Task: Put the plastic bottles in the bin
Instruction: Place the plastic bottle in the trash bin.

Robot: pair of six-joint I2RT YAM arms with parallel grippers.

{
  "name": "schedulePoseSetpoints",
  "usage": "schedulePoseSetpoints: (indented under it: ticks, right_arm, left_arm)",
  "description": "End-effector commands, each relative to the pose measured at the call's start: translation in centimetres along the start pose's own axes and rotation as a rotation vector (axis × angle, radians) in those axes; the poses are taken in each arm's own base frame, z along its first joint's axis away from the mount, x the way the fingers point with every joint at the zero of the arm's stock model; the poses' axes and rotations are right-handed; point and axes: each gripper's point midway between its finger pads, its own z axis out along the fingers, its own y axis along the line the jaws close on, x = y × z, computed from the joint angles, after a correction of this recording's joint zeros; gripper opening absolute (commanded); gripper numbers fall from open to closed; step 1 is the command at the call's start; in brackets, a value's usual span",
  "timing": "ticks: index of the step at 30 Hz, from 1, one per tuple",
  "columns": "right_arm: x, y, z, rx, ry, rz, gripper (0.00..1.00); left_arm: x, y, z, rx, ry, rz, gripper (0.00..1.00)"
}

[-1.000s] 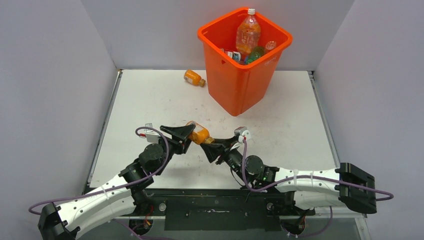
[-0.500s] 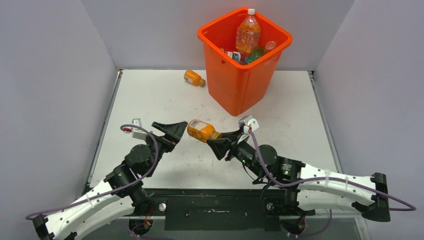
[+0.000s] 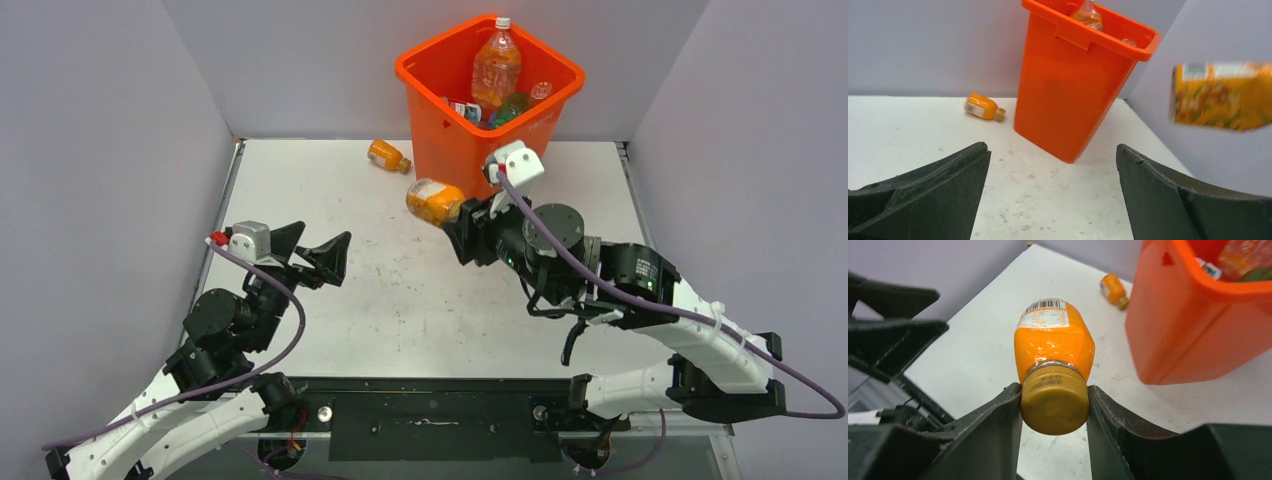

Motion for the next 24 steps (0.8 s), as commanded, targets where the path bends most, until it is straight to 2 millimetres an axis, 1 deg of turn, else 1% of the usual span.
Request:
schedulePoseSetpoints:
  ticks: [1,3,4,7,8,9,10,12,14,16,19,21,22,24]
  right_arm:
    - [-2.6,-5.5,0.0,0.291,0.034,-0.142,0.05]
    - [-5.2,-8.4,0.3,0.413,-0.035,-0.117,0.05]
    - [-6.6,-9.7,0.4,0.468,-0.081,-0.093,0.05]
    - [-9.7,-13.2,0.2,0.604,-0.236,-0.005,0.05]
    - [-11.0,-14.3,0.2,0.638,-0.316,0.044,0.05]
    - [-11.7,-15.6,0.2,0.686,-0.369,0.077,0.05]
    - [-12.1,-17.1,0.4,0.725,-0.408,0.102,0.05]
    - [-12.7,-20.2,1.6,0.782,-0.46,0.157,0.05]
    - [-13.5,-23.2,3.4,0.795,-0.484,0.213,0.05]
    - [-13.7,-25.4,5.6,0.785,-0.5,0.253,0.05]
    - [-14.2,-27.5,8.5,0.756,-0.506,0.27,0.05]
    - [-14.1,-29.0,10.9,0.746,-0.466,0.283,0.05]
    - [-14.1,-29.7,11.7,0.743,-0.452,0.292,0.05]
    - [-13.8,-30.4,13.4,0.721,-0.425,0.297,0.05]
  left_arm:
    - [-0.2,1.8,0.3,-0.034,-0.029,0.297,0.96]
    - [0.2,2.4,0.3,-0.053,-0.058,0.3,0.96]
    - [1.1,2.9,0.2,-0.064,-0.058,0.305,0.96]
    - [2.8,4.2,0.0,-0.098,-0.066,0.308,0.96]
    - [3.1,4.7,-0.1,-0.116,-0.071,0.301,0.96]
    - [3.5,5.2,-0.3,-0.137,-0.071,0.294,0.96]
    - [3.7,5.7,-0.5,-0.16,-0.074,0.284,0.96]
    - [3.8,6.7,-0.9,-0.205,-0.082,0.26,0.96]
    - [3.6,7.3,-1.2,-0.236,-0.082,0.258,0.96]
    - [3.5,7.9,-1.5,-0.263,-0.081,0.261,0.96]
    - [3.6,8.0,-1.8,-0.266,-0.081,0.234,0.96]
    - [3.7,7.9,-1.8,-0.258,-0.081,0.231,0.96]
    - [3.6,7.9,-1.8,-0.256,-0.081,0.232,0.96]
    - [3.6,7.8,-1.8,-0.251,-0.076,0.234,0.96]
